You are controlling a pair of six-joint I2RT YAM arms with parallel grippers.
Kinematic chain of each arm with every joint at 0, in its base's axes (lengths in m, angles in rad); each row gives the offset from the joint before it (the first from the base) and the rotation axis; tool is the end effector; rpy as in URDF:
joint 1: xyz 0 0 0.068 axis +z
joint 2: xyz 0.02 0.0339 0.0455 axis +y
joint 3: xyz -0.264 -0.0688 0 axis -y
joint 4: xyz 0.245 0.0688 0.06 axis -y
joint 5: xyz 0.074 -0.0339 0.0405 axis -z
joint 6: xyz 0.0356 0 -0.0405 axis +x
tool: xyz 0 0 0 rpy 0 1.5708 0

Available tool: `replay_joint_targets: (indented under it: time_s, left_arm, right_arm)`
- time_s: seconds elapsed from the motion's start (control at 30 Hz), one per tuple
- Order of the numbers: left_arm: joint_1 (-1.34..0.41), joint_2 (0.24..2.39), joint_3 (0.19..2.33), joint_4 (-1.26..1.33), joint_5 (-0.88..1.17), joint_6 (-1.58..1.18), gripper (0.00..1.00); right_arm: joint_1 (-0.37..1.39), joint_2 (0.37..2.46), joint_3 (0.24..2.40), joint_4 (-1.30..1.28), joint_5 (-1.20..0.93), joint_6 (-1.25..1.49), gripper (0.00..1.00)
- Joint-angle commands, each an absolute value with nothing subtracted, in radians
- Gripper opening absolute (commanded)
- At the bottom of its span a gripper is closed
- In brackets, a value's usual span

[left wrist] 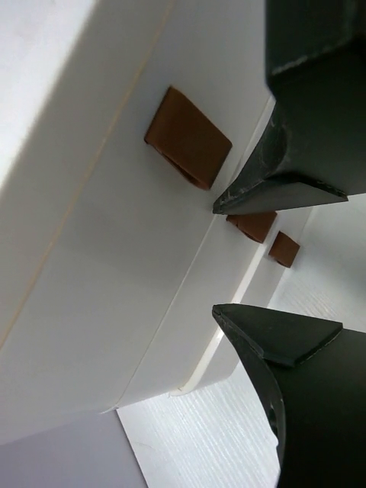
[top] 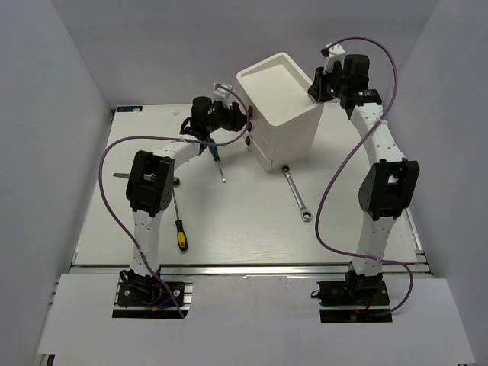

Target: Sort the tools into containers

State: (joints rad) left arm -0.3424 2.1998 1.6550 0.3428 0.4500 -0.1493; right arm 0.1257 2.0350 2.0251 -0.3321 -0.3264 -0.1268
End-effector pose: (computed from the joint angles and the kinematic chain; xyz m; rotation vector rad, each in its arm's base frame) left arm 0.4845 -0.1891 0.2300 0.5034 1.7431 -0.7501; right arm 0.4800 0.0722 0.3710 -0.4566 1.8506 0.3110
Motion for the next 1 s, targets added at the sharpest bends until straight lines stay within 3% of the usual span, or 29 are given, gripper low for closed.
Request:
replay_joint_targets:
  time_s: [0.0,0.43,0.97]
  left_arm:
    - [-0.374,2.211,1.694,0.341,0.505,-0.127,0.60]
    - [-0.373,2.164,1.571,0.371,0.564,-0.068,0.63]
    - [-0.374,2.217,1.637,0.353,0.595,-0.078,0.60]
  right_arm:
    - [0.164,2.031,1.988,-0.446,-0.451,-0.098,0.24]
    - [0.163,2.034,1.982,-0.446,-0.457,-0.097,0.24]
    - [0.164,2.028,1.971,-0.448,-0.462,-0.098,0.24]
